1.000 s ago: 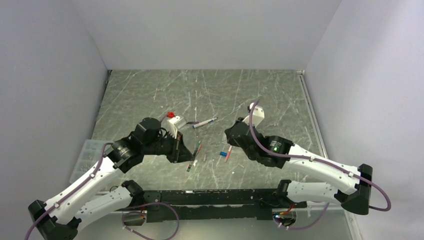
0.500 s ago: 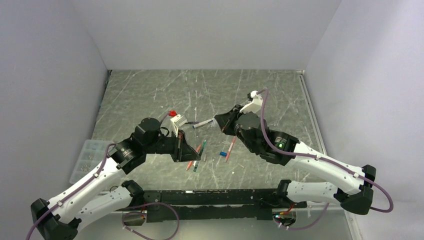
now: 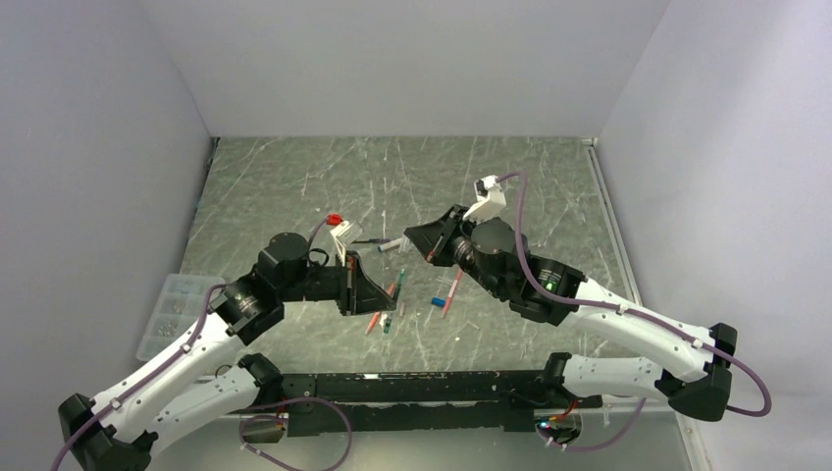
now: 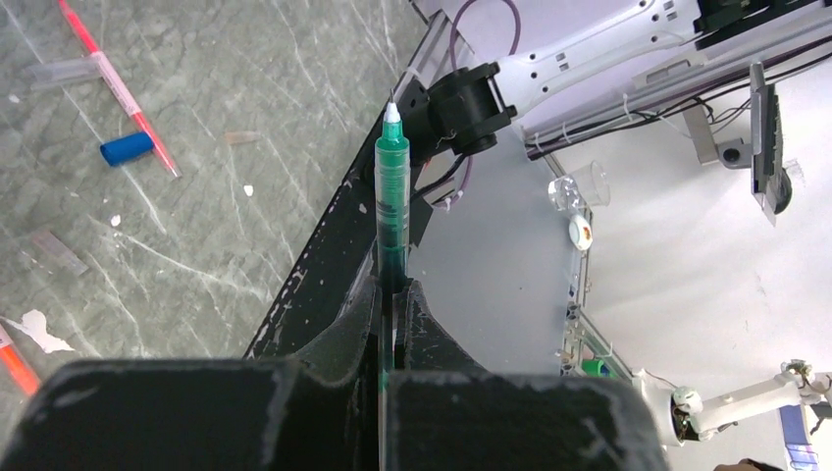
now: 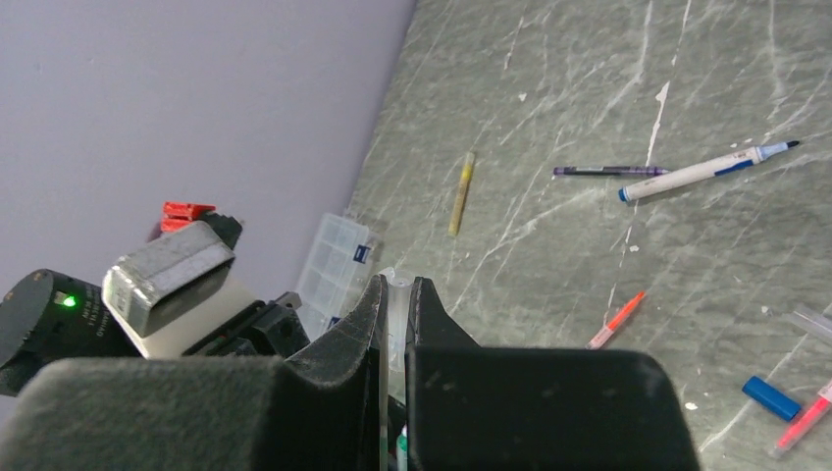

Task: Insert the pens into the pen caps
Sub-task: Insert the pen cap onto the pen.

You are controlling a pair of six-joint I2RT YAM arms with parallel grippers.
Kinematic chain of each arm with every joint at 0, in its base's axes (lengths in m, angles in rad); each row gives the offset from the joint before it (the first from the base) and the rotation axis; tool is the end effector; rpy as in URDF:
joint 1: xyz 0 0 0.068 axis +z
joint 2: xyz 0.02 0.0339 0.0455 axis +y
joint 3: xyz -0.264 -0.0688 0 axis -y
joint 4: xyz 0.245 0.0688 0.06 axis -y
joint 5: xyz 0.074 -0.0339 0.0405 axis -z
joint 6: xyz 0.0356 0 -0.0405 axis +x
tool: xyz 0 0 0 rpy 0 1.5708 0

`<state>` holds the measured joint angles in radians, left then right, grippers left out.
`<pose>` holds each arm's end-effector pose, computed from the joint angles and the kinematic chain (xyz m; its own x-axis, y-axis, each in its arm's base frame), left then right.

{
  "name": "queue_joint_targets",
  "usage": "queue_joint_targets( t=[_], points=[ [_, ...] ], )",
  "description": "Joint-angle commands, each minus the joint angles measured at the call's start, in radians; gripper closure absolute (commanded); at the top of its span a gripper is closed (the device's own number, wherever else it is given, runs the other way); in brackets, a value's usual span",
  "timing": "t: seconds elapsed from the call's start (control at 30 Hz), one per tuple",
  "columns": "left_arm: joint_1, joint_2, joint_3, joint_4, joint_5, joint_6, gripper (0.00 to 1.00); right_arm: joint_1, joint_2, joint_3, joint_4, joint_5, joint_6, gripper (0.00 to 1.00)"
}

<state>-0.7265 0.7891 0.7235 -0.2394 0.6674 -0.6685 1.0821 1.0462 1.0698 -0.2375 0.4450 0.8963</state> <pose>0.1197 -0.1358 0.3141 -0.7731 0.0357 -0.6333 0.6166 0.2766 -0.7371 0.1239 0.2003 0.3852 -0.5304 0.5040 -0.6816 -0.2965 0.6430 0.7062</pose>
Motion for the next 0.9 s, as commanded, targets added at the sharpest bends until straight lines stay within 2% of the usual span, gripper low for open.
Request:
queue_joint_targets(
  t=[0.0, 0.87],
  points=[
    [0.003, -0.033, 0.001, 0.071, -0.017, -0.021, 1.0, 0.001, -0.021, -0.017, 0.064, -0.048, -0.013, 1.0],
    [0.003, -0.047, 0.001, 0.075, -0.057, -0.034, 1.0, 0.022, -0.064, -0.033, 0.062, -0.066, -0.03, 1.0]
  ],
)
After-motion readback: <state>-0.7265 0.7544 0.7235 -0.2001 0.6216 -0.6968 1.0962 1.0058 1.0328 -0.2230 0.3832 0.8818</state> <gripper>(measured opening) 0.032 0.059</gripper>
